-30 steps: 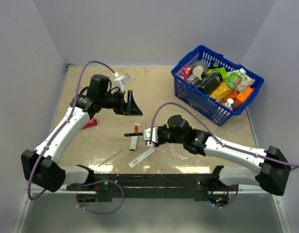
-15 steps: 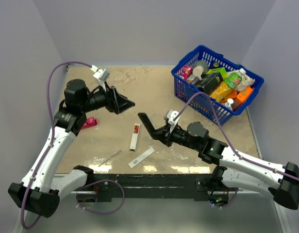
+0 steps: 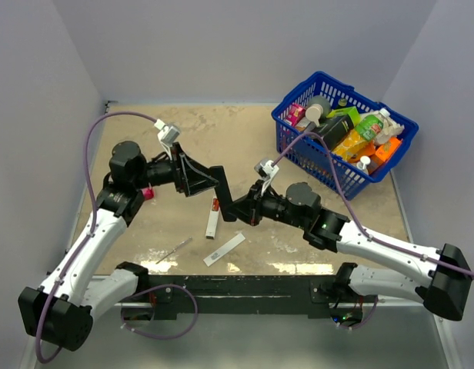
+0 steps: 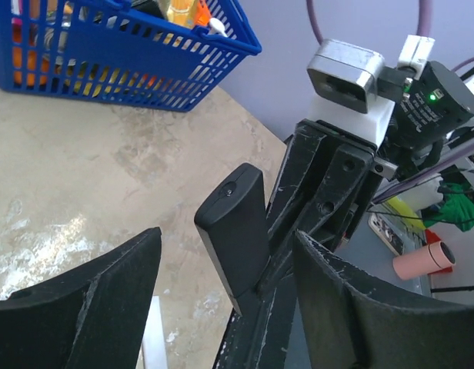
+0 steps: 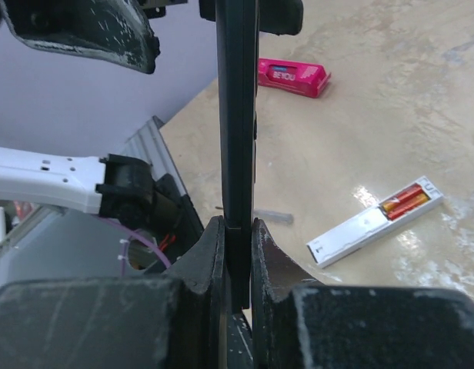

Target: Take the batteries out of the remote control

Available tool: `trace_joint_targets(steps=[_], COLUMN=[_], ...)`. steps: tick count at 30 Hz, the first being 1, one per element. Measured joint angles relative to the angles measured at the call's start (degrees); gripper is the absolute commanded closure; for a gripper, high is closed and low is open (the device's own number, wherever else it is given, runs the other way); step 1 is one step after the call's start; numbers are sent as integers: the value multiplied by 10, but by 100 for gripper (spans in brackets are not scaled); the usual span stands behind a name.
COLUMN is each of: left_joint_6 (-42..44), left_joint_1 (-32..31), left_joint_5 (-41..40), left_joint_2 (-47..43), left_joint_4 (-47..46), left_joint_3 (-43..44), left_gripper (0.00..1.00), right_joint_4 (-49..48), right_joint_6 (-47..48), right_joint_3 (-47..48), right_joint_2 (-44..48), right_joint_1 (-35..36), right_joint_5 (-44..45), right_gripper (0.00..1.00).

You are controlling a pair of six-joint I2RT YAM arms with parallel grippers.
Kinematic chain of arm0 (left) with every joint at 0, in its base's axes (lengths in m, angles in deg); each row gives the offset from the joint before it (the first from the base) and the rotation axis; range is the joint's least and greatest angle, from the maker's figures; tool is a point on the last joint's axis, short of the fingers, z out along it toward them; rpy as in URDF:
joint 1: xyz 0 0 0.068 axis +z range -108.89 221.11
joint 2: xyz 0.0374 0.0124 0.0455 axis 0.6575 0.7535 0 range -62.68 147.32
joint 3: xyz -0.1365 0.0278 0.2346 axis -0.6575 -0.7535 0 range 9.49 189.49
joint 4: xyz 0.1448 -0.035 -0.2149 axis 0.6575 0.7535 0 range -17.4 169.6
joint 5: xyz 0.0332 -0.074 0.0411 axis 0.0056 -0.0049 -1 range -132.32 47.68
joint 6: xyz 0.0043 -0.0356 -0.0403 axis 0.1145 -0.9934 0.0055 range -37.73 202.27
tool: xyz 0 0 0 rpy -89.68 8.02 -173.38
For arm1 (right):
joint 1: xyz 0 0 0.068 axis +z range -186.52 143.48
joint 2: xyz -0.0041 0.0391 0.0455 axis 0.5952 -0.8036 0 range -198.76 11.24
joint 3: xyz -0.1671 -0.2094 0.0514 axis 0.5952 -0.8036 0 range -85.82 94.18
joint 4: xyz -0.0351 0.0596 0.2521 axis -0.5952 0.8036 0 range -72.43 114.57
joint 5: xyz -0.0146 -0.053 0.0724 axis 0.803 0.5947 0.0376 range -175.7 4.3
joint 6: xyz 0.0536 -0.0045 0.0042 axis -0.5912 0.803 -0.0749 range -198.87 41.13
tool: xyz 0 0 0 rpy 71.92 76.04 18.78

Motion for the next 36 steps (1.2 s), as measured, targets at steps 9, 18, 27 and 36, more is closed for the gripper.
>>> trace_joint_targets(steps=[9,18,27,36], left_joint_6=[-58,-121,-154,-211], left_joint_1=[-17,-46,-69,-79], left_joint_5=[21,21,-9,-42], left_joint_2=[-2,31,112,279], left_joint_4=[-99,-197,-264,-396], left_joint_3=[-63,-90,-100,-103], left_gripper=[34,76,100,100], right_joint_4=[-67,-92,-95,-109], right_joint_6=[-45,-70,-92,-92], right_joint_3=[-8,-20,-53,-78], right_joint_2=[-7,-30,-34,-104], right_joint_1=[0,-32,-101,-181], right_joint_5=[-31,-77,-123,-141], right_gripper=[100,91,69,57])
